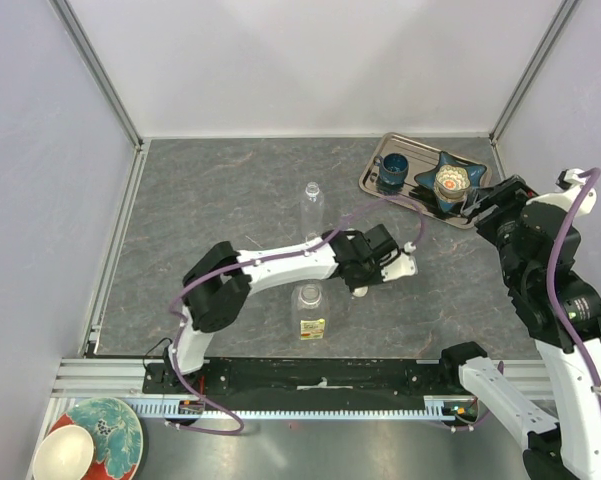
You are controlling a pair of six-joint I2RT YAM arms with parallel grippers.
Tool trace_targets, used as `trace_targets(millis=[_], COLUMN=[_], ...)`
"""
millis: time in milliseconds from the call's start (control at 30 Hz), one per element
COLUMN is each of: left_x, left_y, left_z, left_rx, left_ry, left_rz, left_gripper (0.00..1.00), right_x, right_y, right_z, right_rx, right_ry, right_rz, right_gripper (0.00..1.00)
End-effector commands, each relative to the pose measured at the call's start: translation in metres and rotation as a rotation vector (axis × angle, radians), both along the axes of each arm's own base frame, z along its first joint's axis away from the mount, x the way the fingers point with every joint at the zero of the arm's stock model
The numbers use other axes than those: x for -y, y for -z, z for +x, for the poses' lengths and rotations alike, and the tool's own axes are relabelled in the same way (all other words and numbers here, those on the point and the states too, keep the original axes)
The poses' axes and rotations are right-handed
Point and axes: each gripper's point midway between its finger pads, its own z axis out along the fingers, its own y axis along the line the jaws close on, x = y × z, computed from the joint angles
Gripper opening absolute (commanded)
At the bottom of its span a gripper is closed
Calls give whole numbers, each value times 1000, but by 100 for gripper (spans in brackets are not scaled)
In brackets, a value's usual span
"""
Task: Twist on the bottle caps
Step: Pick up the bottle cap from the center of the board.
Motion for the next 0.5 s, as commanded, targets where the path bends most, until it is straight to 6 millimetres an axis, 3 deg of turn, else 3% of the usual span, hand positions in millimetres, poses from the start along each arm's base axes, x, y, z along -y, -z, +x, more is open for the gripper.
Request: trace_targets(millis=[0,33,133,167,233,267,333,400,433,467], left_x=[-7,-22,-51,-64,-76,-87,-92,-104,-99,-98], left_y=[-151,-189,-245,-276,-306,-342,-357,-400,-389,-398], left_z=[43,45,50,46,43,38,31,22,18,15], left_rx=[314,368,485,530,596,654,699,782,775,791], left_ry=[-99,-131,-174,-186,-183,-189,-158,-158,-123,-113], left_rz=[-224,-279,-337,-394,-443,-542,-616,-790,-803,-854], left_gripper=[2,2,2,2,2,2,2,2,2,2], right_x=[-9,-11,-26,-30,-46,-53,-79,-106,-123,-151], right_y=[-28,-27,-26,-25,-22,-22,-24,-33,-41,-48], right_z=[6,8,16,19,26,28,34,43,41,28], right_rx=[75,74,84,88,97,101,110,166,194,196], right_ry=[-12,-18,-62,-76,-132,-159,-275,-404,-496,-674], right_rz=[90,105,177,203,278,304,388,461,540,611], right_gripper=[74,74,74,75,75,75,78,80,83,85])
